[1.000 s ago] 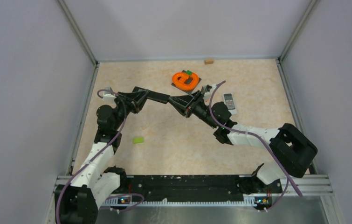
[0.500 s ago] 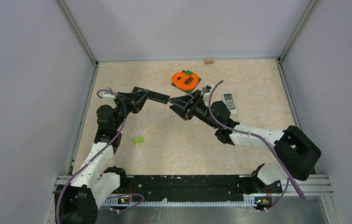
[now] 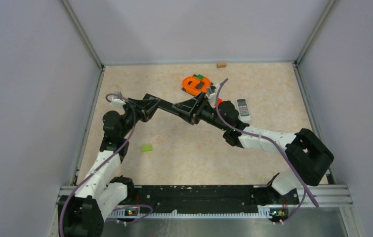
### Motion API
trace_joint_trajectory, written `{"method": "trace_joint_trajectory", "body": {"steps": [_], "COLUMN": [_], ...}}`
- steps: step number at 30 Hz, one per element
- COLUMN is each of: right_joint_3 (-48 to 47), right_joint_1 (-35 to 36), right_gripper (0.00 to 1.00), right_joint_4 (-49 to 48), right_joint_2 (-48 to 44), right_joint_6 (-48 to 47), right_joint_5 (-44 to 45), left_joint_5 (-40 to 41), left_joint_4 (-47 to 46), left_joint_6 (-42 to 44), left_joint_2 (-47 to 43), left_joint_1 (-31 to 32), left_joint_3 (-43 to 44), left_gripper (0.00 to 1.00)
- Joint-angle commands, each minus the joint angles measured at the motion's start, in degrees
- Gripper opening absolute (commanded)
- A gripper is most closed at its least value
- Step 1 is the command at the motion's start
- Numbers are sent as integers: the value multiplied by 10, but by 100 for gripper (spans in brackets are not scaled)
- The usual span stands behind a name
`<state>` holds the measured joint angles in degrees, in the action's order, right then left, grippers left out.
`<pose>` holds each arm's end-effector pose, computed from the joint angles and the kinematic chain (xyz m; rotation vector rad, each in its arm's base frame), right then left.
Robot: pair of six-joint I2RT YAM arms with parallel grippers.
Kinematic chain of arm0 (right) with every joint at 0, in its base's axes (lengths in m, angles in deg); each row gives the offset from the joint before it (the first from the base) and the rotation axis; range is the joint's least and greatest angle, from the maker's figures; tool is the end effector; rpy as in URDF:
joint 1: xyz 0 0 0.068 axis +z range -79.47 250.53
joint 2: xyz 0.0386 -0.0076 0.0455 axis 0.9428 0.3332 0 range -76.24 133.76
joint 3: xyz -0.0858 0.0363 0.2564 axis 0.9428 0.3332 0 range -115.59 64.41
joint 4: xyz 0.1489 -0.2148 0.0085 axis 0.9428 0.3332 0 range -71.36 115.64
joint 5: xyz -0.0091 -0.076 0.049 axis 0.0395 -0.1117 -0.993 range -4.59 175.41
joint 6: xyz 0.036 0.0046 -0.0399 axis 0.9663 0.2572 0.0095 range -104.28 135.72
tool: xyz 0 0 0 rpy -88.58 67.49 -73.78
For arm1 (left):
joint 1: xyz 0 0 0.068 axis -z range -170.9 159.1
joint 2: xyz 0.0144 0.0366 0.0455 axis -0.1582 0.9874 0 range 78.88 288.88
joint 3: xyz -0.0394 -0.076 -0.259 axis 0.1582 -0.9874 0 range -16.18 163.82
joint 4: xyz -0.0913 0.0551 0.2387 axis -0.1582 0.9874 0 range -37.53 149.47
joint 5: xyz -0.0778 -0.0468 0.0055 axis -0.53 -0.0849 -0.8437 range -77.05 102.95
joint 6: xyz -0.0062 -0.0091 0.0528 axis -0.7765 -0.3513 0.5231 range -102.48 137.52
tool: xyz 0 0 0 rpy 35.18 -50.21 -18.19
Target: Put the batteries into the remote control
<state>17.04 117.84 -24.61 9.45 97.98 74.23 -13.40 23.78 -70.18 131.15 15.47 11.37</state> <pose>0.2242 0.2531 0.2812 0.3633 1.8034 1.8800 0.2087 -0.0392 0.2818 -0.7857 1.5700 -1.6074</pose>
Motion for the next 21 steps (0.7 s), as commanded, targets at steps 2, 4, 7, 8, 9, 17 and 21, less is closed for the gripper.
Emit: {"method": "trace_joint_trajectory", "body": {"steps": [2,4,7,8,9,17,21], "right_joint_3": [-27,-38,-43,-43,-44,-61,-78], "right_joint_1": [-6,-7,-8,-8,-8,-5,0], "right_gripper": [49,40,30,27,25,21,18], "right_joint_4": [3,11,6,6,7,10,24], "right_joint_2": [16,26,38,41,45,66,81], "right_joint_6": [-10,-10,-9,-8,-7,-15,-50], "right_joint_5": [-16,-28,-30,-29,-28,-30,-32], "left_joint_5": [-31,-43,-66,-72,-77,-113,-129], "left_joint_4": [-42,-47,-72,-79,-84,-87,-68], "left_joint_6": [13,6,-12,-16,-19,-20,-19], "left_joint_2": [-6,1,16,19,21,24,21], "left_joint_1": [-2,-2,-2,-2,-2,1,3], "left_joint_3": [11,17,22,24,26,47,57], "left_gripper": [0,0,0,0,0,0,0]}}
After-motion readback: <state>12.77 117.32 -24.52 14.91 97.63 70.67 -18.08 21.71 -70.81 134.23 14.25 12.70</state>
